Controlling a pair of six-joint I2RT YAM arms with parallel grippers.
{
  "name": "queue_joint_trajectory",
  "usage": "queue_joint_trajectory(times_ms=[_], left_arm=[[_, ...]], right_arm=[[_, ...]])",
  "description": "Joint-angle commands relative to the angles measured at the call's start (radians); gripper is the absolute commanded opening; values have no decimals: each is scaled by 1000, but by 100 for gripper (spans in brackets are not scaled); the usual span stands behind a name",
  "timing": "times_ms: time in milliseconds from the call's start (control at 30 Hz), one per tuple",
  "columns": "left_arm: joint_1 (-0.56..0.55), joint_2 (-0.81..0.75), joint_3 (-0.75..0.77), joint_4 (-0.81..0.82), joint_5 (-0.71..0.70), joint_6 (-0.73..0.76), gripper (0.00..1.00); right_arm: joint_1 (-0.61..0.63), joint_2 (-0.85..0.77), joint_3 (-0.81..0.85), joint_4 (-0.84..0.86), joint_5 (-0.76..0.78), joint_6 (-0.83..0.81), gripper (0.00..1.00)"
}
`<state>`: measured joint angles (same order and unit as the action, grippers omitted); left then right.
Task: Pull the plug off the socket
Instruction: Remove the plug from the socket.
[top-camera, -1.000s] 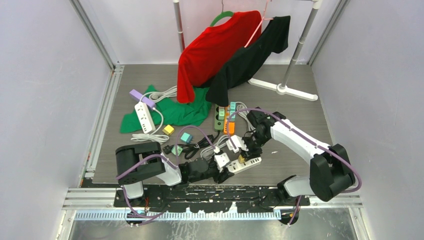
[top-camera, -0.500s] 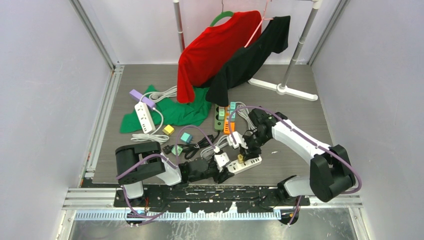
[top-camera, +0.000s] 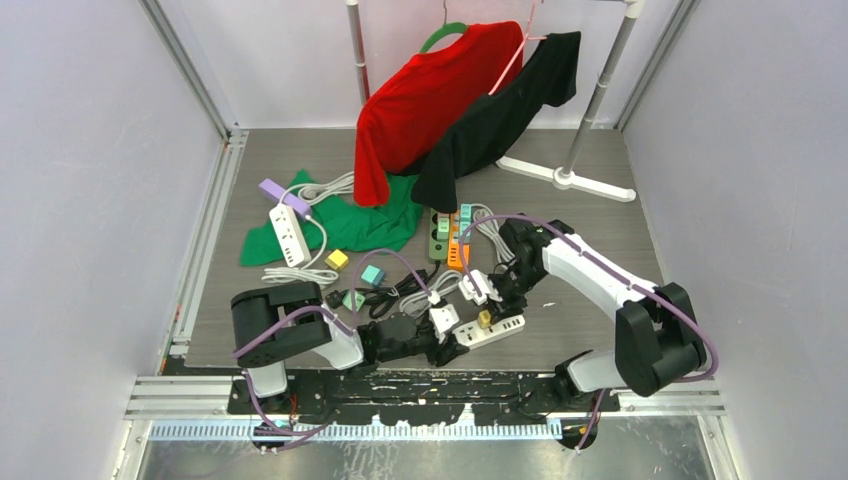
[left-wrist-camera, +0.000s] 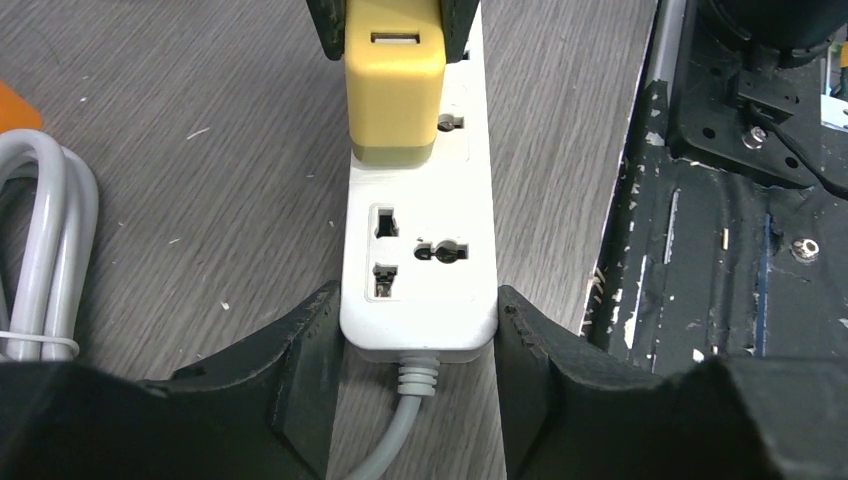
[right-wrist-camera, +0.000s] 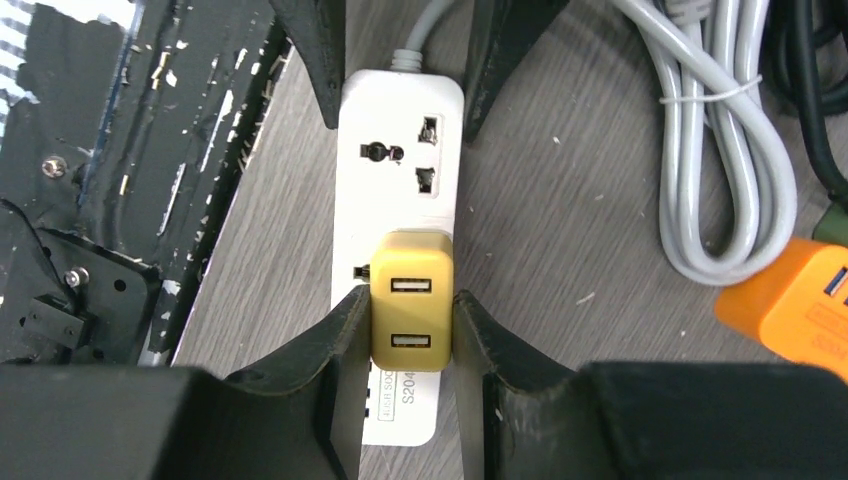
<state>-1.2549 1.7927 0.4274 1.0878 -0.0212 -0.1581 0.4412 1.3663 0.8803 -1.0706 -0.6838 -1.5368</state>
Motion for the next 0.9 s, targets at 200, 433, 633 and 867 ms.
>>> queue_joint_trajectory(times_ms=[200,433,633,867], left_arm=[[14,13,10,-80,-8,-10,0],[14,12,4,-88,-9,0,0],[16,-3,-9,-49,23,24,0],[16,-61,-18,61,28,83,51]], right_arm=[[19,-52,22,168,-190,317,1],[-9,-52,37,125,11,276,1],[-12,67,76,-209,-135,-88,1],[36,84,54,-135,-125,-48,1]])
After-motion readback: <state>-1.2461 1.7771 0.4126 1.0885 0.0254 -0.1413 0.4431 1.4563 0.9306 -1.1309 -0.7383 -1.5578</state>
